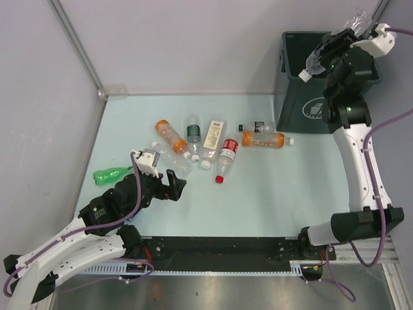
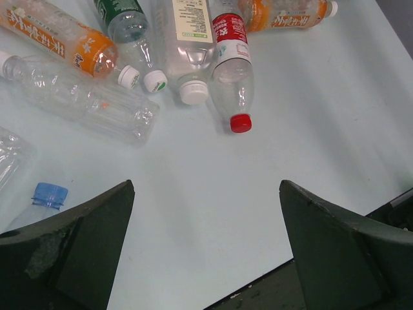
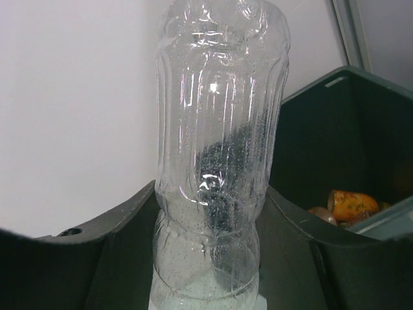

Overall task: Put the plastic bottles in the bin
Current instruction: Place the plastic bottle in the trash bin.

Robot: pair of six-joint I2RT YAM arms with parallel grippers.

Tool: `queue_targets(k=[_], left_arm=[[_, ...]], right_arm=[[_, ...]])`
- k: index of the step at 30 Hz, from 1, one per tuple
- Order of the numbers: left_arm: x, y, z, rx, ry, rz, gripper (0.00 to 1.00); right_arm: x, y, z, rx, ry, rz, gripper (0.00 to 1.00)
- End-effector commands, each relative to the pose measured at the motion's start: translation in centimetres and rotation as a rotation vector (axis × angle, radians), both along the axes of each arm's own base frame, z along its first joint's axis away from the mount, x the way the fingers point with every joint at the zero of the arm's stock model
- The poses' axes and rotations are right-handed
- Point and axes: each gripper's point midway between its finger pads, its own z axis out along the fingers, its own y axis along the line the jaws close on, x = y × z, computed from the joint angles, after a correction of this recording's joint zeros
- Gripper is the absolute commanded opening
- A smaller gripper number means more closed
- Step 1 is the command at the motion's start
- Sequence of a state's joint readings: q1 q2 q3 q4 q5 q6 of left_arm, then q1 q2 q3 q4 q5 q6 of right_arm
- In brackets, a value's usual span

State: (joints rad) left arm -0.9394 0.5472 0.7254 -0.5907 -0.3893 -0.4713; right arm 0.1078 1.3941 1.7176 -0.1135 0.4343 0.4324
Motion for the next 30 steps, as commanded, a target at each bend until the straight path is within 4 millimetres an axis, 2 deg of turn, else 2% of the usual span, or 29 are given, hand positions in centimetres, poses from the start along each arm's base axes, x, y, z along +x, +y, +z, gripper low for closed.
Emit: queue_targets(k=[1, 4, 5, 8, 9, 12, 16, 18, 19, 20, 21, 22, 27, 30], left_arm=[[0.2, -0.1, 0.3, -0.021, -0.003, 0.012, 1.0], [0.2, -0.1, 0.2, -0.019, -0.001, 0.012, 0.99], [0.2, -0.1, 0.2, -0.02, -0.001, 0.014, 1.0], [0.3, -0.2, 0.1, -0.013, 0.001, 0.015, 1.0], [0.4, -0.2, 0.0, -0.009, 0.003, 0.016, 1.0], [0.4, -0.2, 0.0, -0.003, 0.004, 0.013, 1.0], [0.3, -0.2, 0.1, -0.007, -0.002, 0.01, 1.0], [0.4, -0.2, 0.1, -0.005, -0.006, 0.007, 1.0], [0.4, -0.3, 0.2, -0.008, -0.007, 0.005, 1.0], [0.4, -0.3, 0.1, -0.005, -0.005, 0.005, 1.0], [0.4, -0.4, 0.1, -0.004, -0.003, 0.006, 1.0], [0.4, -0.4, 0.1, -0.002, -0.003, 0.005, 1.0], [0.5, -0.3, 0.1, -0.002, -0.003, 0.01, 1.0], [0.5, -0.2, 0.0, 0.002, -0.003, 0.014, 1.0]], right_arm=[[2.1, -2.5, 2.0, -0.011, -0.047, -0.091, 0.28], [4.4, -4.0, 1.5, -0.016, -0.05, -0.148, 0.31], [5.6, -4.4, 0.7, -0.017, -0.041, -0.172, 0.34], [6.9, -4.8, 1.3, -0.037, -0.076, -0.198, 0.39], [8.1, -4.7, 0.3, -0.049, -0.056, -0.201, 0.41], [9.5, -5.1, -0.3, -0.074, -0.038, -0.231, 0.43], [10.1, -5.4, -0.3, -0.104, -0.018, -0.245, 0.49], [10.2, -5.7, -0.2, -0.107, -0.021, -0.263, 0.63], [10.4, -5.6, -0.4, -0.116, -0.016, -0.26, 0.74], [10.4, -5.7, -0.4, -0.12, -0.018, -0.265, 0.9], [10.5, -5.7, -0.5, -0.126, -0.014, -0.264, 0.97], [10.4, -5.6, -0.5, -0.13, -0.011, -0.264, 1.0], [9.3, -5.1, 0.1, -0.127, -0.029, -0.226, 1.0], [7.8, -4.5, 0.4, -0.104, -0.035, -0.185, 1.0]])
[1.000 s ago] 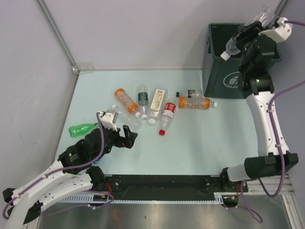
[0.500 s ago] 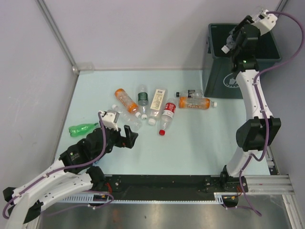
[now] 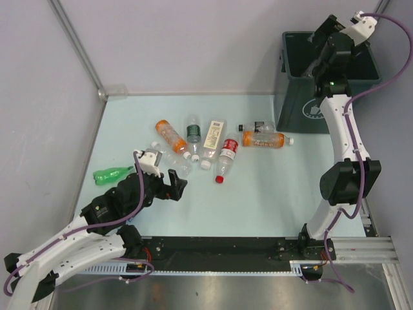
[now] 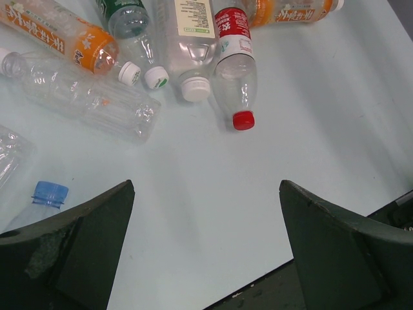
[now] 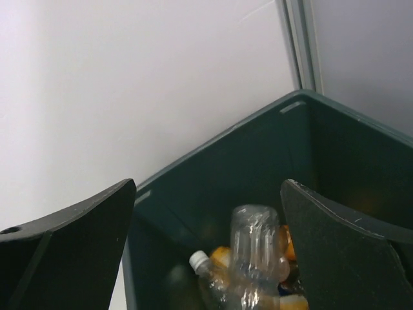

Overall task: Put the plastic bottles in the bin
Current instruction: Place the plastic bottle in the trash bin.

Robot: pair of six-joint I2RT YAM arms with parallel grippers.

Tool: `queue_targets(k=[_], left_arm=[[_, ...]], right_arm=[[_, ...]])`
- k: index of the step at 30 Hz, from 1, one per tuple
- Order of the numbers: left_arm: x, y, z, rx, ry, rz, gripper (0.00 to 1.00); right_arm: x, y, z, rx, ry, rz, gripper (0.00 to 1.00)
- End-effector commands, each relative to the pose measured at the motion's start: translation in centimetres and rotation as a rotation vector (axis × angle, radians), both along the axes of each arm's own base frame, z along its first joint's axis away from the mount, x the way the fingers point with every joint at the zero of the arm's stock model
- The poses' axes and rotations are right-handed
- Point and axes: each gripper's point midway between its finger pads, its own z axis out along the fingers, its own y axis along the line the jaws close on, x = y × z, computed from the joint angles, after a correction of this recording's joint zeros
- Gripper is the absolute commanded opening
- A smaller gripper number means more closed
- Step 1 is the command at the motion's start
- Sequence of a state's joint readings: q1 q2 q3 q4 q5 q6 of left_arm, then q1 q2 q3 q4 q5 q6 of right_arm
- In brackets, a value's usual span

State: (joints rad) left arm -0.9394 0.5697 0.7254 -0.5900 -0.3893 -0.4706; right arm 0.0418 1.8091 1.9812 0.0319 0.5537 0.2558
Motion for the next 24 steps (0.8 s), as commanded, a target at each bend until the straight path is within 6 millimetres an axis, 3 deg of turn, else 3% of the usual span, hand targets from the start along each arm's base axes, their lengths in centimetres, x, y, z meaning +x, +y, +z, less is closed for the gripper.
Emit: queue_targets(k=[1, 6, 8, 9, 12, 21, 24], left_arm=[[0.3, 0.0, 0.5, -0.018, -0.015, 0.015, 1.0], [0.5, 0.4, 0.4, -0.012, -0.014, 0.041, 1.0], [0.5, 0.6, 0.4, -0.009, -0.011, 0.051, 1.0], [0.6, 0.8, 0.3, -0.005, -0.008, 0.066, 1.0], [0.7, 1.1, 0.1, 0.004, -0.006, 0.083, 1.0], [1.1, 0.8, -0.5, 0.026, 0.013, 0.09, 1.0], [0.9, -0.3, -1.0, 0.031, 0.029, 0.045, 1.0]], right_arm=[[-4.4, 0.6, 4.6, 0.045, -0.113, 0.049, 1.0], [-8.8, 2.9, 1.6, 0.134, -0.035, 0.185, 1.0], [-10.1, 4.0, -0.3, 0.169, 0.008, 0.239, 1.0], [-11.5, 4.5, -2.4, 0.184, 0.061, 0.261, 1.0], [-13.7, 6.7, -5.0, 0.181, 0.134, 0.33, 1.0], [-17.6, 12.6, -9.2, 0.124, 0.29, 0.458, 1.0], [-18.7, 14.7, -10.9, 0.111, 0.34, 0.513, 0.99]])
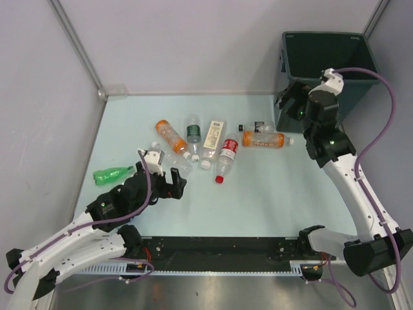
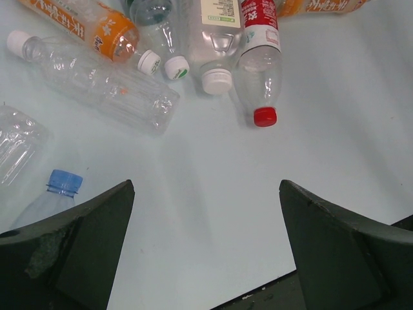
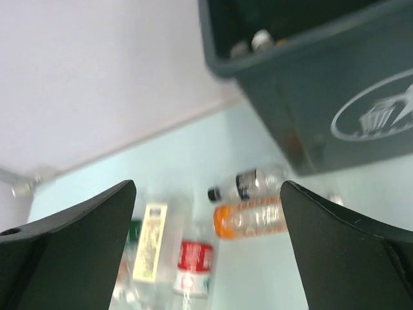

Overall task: Put the plastic bottles in the bin
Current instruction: Place the plastic bottle in the trash bin, then pick up the plastic bottle at the center of the board.

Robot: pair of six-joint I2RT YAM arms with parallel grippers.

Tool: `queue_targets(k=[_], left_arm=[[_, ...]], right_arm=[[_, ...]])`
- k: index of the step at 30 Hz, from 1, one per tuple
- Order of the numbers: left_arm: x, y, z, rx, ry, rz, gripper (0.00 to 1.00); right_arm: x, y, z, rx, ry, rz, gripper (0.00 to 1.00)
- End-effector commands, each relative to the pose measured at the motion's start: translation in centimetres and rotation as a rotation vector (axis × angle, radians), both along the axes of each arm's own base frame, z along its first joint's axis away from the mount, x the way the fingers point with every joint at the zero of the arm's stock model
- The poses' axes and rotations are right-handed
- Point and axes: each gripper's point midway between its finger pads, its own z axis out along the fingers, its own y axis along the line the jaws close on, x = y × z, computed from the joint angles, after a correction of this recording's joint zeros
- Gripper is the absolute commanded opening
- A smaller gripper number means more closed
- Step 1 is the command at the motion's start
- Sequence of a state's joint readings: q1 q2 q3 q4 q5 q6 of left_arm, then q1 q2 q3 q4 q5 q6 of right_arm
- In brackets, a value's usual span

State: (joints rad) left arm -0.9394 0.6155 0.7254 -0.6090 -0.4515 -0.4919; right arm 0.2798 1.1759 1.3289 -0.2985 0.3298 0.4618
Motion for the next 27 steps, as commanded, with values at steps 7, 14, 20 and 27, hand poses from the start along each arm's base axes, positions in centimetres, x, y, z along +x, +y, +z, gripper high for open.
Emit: queue_targets(k=[7, 14, 20, 27], left_arm=[[0.3, -6.4, -1.6, -0.063, 0.056, -0.198, 1.0], [2.7, -11.7, -4.8, -0.063, 0.143, -0.229, 1.0], [4.8, -15.2, -7.9, -0.062, 0.21, -0.199, 0.97], [6.5, -17.7, -9.1, -0.074, 0.208, -0.207, 0.96]], right_arm=[[-5.3, 4.0, -6.6, -0.033, 0.158, 0.117, 0.99], [-9.7, 4.7, -11.3, 0.036, 0.256, 0.17, 0.98], [-11.7, 3.9, -11.7, 0.058, 0.265, 0.165, 0.97], [-13.0, 2.4, -11.4, 0.058, 0.253, 0.13, 0.96]])
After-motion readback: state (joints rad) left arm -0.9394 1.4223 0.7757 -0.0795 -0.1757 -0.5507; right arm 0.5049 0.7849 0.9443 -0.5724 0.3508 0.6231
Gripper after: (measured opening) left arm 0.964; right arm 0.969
